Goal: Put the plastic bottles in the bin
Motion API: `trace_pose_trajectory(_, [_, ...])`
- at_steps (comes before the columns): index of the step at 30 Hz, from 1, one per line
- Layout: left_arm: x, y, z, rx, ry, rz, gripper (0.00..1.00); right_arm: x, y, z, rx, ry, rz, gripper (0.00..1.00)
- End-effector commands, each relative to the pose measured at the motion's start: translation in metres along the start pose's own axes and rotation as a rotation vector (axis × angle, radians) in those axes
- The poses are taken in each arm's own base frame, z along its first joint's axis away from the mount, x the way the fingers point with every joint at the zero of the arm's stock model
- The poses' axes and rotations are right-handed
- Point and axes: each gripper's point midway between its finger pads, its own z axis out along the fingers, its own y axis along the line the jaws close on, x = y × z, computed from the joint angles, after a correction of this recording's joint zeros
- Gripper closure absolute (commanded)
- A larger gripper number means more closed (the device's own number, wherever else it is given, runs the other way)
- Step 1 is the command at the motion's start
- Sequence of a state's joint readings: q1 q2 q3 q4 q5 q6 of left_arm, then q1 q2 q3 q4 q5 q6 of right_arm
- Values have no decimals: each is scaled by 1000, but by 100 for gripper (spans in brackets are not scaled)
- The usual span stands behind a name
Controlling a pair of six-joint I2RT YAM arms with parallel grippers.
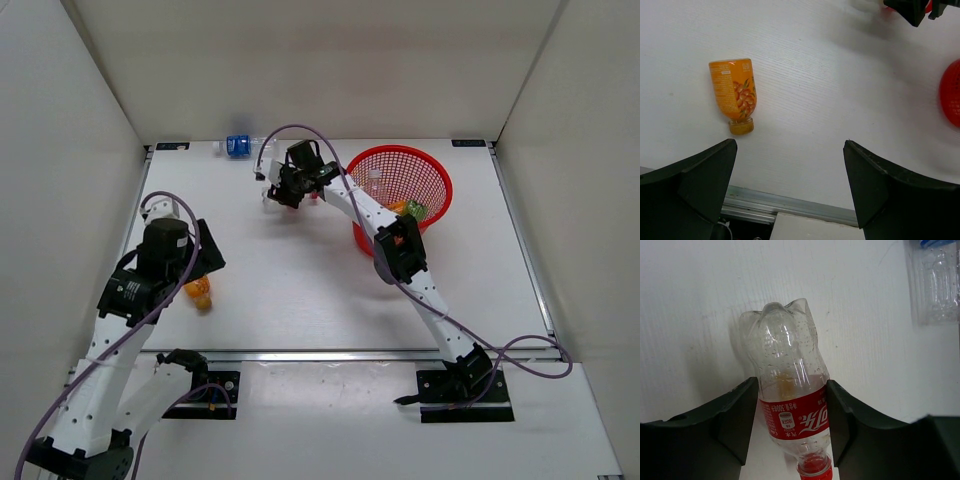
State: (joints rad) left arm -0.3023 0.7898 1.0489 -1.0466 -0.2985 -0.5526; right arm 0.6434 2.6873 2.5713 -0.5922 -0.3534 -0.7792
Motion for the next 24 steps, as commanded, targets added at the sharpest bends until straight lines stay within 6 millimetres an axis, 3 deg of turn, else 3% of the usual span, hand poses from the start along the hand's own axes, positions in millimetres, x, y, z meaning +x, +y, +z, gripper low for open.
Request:
trace_pose_trajectory(1, [-3,-3,-9,27,-20,-17,1,-55,-2,-27,8,-92,-16,93])
trace_pose_trajectory(2, [-3,-3,-11,27,-24,-23,1,-57,1,-28,8,-86,-10,99])
trace_pose_trajectory(6, [-3,-2,-20,50,-40,-26,1,-57,17,-30,5,-26,-16,100])
trace_pose_trajectory(11, [-1,-4,-19,55,-37,-19,2,-129,9,-64,27,-212,-26,100])
trace_pose_trajectory(14, [4,-7,-16,70,-25,-29,1,-184,11,-116,7,-353,-28,100])
trace_pose_trajectory(15, [4,-10,-16,81,-24,-28,1,-190,11,-122,6,-378,-9,100])
trace_pose_trajectory(18, [10,-12,-12,96,-9,-37,2,-226,13,-172,19,-457,13,99])
trace_pose_trajectory(22, [14,-14,-19,128,-11,-47,1,-238,-5,-222,202,-390,-27,100])
trace_pose_trajectory(24, [12,-12,-21,127,-27,-45,1,-245,-17,-268,306,-379,-43,100])
